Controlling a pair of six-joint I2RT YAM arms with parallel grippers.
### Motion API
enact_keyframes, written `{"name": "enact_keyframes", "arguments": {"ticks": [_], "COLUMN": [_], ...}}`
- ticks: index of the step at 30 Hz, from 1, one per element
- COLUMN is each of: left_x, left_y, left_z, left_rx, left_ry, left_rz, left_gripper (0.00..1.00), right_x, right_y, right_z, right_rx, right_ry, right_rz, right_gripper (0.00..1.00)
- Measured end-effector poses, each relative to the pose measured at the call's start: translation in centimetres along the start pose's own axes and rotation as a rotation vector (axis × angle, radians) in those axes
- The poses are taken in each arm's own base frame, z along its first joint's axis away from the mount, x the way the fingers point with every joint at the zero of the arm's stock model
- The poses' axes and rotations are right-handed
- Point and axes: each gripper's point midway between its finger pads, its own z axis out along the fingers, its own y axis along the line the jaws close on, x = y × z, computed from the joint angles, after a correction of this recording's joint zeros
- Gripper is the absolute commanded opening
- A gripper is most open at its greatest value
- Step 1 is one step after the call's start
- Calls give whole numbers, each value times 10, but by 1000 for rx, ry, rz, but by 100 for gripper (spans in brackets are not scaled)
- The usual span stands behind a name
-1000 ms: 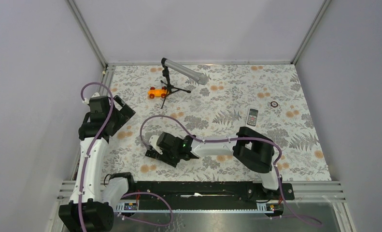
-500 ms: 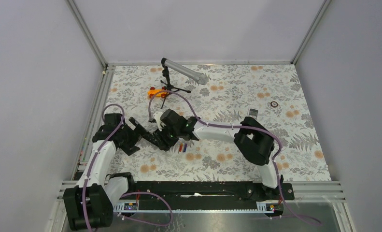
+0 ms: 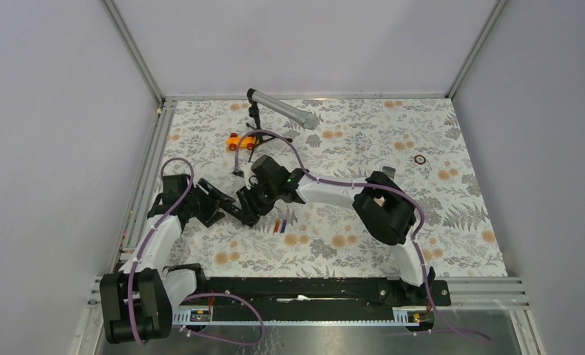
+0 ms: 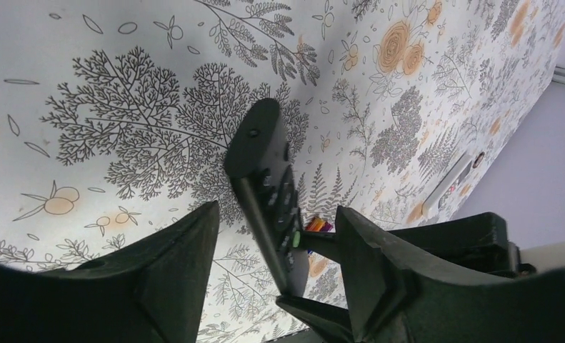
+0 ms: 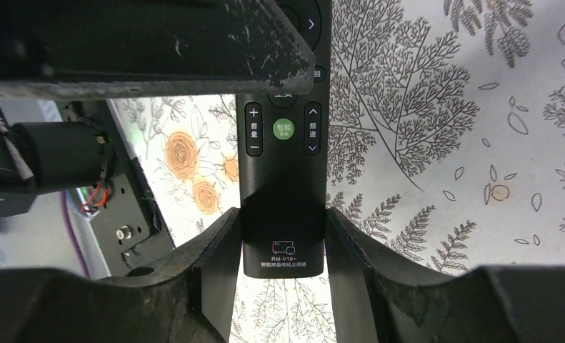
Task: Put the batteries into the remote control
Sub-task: Adjust the remote control.
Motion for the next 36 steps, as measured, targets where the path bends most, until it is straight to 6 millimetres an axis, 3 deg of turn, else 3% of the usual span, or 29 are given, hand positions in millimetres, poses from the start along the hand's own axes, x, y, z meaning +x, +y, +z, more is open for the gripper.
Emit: {"name": "enact_keyframes", "arguments": {"ticks": [3,7,10,11,16,19,25,29,33,36], "left_x": [-2,-5,-5,-6,-8,-11,-25,-24,-15,-9], "left_y": [-1,-1,-7,-11,-13,-17,-38,-44,-38,-35], "left_z": [3,7,8,8,7,2,-20,-31,-37,-40], "left_rx": [3,7,30,45,30,-3,-54,-75,-122,-148], "left_ry": [-2,-2,7,7,20,31,23,38,80,100], "left_rz": [3,4,1,3,16,15,2,-25,-69,-93], "left_gripper": [48,22,2,0,0,0,0,0,0,0], "right_x": [-9,-16,-13,-12,-14,-17,-43,-51,-43,-43], "right_y": [-1,0,2,1,0,-3,9,42,73,68], "right_z": [-4,-7,-5,-3,-1,-7,-35,-44,-36,-35], "right_rx": [-27,-52,-64,-66,-61,-30,57,125,154,200], "right_ry": [-19,-34,-26,-22,-32,-54,-182,-287,-334,-342], "right_rz": [27,53,74,79,61,30,-131,-343,-505,-565], "right_gripper": [35,37,44,48,75,83,84,82,74,63]}}
